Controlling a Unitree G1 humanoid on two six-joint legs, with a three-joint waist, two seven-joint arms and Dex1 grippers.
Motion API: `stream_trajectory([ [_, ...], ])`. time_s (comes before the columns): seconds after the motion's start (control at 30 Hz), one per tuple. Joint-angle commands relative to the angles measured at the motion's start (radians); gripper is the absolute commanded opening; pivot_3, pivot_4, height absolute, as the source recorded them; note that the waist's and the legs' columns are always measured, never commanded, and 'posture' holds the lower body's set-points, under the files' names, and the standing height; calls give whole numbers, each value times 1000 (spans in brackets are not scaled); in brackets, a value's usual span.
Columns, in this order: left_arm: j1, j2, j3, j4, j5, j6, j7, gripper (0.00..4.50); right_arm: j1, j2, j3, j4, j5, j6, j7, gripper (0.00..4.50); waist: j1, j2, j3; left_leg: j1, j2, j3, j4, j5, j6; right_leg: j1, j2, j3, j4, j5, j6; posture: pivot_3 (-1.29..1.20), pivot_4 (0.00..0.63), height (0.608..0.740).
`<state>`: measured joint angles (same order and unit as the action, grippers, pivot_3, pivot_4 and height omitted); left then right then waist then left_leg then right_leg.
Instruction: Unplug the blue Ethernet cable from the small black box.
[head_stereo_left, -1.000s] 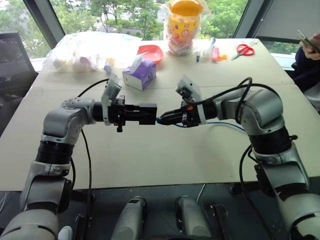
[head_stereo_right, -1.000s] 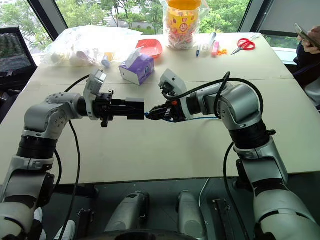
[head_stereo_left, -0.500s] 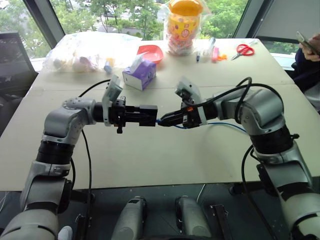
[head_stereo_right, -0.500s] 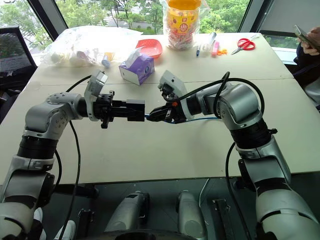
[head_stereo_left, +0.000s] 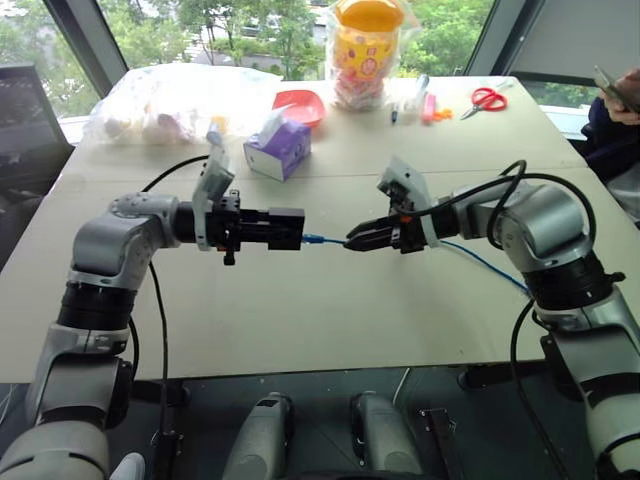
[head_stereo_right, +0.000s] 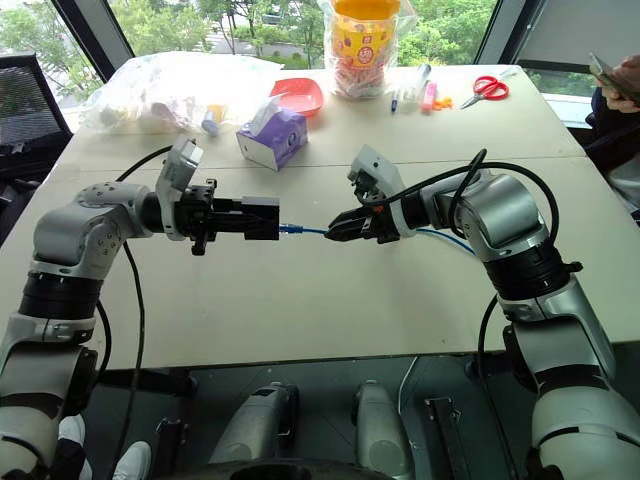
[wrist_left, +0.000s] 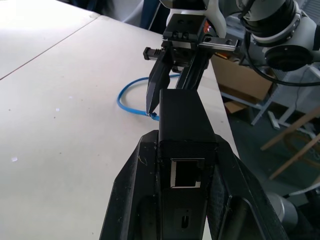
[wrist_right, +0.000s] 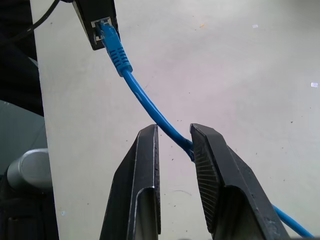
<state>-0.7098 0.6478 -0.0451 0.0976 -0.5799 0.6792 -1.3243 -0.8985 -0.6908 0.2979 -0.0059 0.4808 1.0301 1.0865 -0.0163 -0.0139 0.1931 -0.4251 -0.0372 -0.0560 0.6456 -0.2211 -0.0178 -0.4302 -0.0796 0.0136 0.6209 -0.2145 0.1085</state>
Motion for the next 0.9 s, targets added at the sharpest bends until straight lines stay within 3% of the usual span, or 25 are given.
stream_trajectory([
  [0.03,-8,0,18,-11,-5,-17,2,526,-7,-12,-21,9,-16,-20,4,1099,1,0,0,0,0,0,0,0,0,0,0,0,0,0,0,0,150,740],
  [0.37,-14,-28,5,-23,-7,-21,9,526,-37,55,-41,-145,92,87,0,1099,0,0,0,0,0,0,0,0,0,0,0,0,0,1,2,0,150,740],
  [0.47,-18,-31,3,-17,-3,-25,5,526,-53,70,-36,-143,86,81,-5,1941,0,0,0,0,0,0,0,0,0,0,0,0,0,1,2,0,150,740],
  [0.6,-21,-31,4,-15,-4,-26,4,526,-78,93,-24,-120,67,87,-37,3850,3,0,0,0,0,0,0,0,0,0,0,0,0,1,2,0,150,740],
  [0.9,-13,-42,1,-29,-5,-27,14,526,-109,122,11,-69,46,90,-47,3850,1,0,0,0,0,0,0,0,0,0,0,0,0,1,2,0,150,740],
])
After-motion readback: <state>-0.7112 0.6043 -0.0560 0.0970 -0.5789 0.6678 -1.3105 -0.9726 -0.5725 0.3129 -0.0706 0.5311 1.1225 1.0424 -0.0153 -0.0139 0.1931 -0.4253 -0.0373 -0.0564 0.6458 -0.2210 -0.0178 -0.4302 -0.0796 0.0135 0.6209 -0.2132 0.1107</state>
